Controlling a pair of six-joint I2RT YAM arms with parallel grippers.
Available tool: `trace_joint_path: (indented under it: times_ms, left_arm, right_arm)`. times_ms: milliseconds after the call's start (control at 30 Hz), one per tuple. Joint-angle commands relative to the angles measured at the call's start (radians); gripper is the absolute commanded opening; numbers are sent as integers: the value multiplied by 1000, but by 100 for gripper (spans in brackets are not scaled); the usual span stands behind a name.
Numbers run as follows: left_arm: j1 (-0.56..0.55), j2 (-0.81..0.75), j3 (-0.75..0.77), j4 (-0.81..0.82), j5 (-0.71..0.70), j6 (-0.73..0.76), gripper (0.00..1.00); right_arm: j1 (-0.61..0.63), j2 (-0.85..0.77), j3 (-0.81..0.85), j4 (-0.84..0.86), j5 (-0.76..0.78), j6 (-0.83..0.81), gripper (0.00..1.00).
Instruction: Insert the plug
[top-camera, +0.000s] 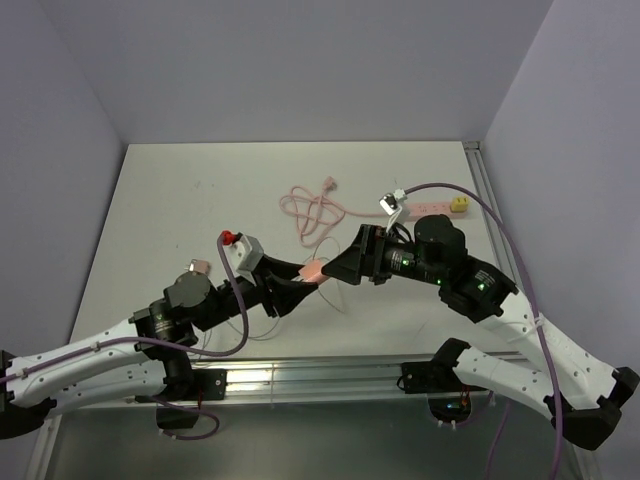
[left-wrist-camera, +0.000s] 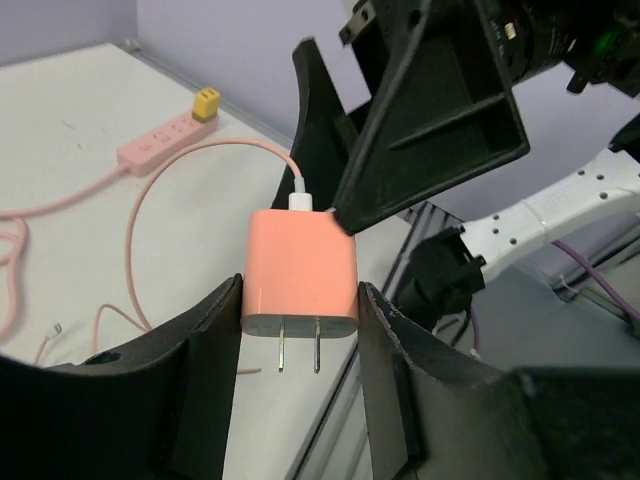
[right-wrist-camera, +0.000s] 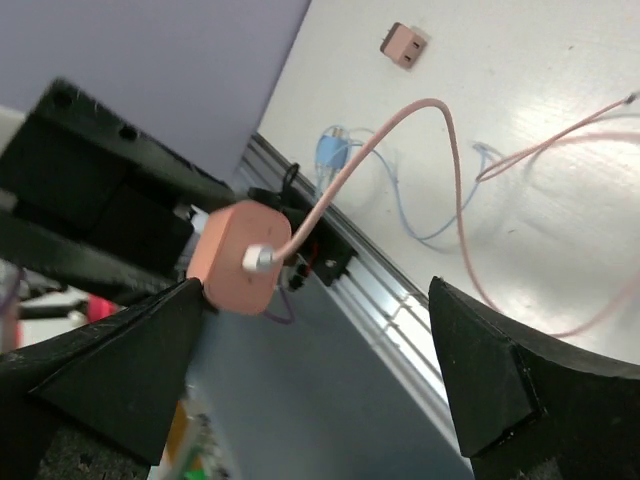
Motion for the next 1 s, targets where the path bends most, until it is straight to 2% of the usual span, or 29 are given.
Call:
trace_joint_path:
  times_ms: [0, 67, 233, 367, 500, 567, 733, 967]
  left_arm:
    - [53, -46, 72, -94, 117, -119, 0]
    - [71, -57, 85, -132, 171, -142, 0]
    - [91, -95, 97, -190, 292, -197, 0]
    - [94, -115, 100, -211, 337, -240, 0]
    - [99, -98, 92, -176, 396, -321, 0]
    - [101, -82, 80, -129, 449, -366, 0]
    - [101, -83, 55, -50, 476, -401, 0]
    - [101, -77, 74, -59, 475, -389, 0]
  right_arm:
    - [2, -16, 75, -106, -45, -249, 100]
    - [2, -22, 107, -135, -44, -292, 98]
    - [2, -50, 201, -168, -24, -415, 86]
    - [2, -65, 269, -129, -99, -454, 77]
    - [2, -40, 276, -41, -304, -497, 79]
    - [4, -16, 279, -24, -343, -513, 84]
    - [30, 41, 263, -3, -358, -529, 88]
    - [99, 104, 246, 2, -395, -552, 90]
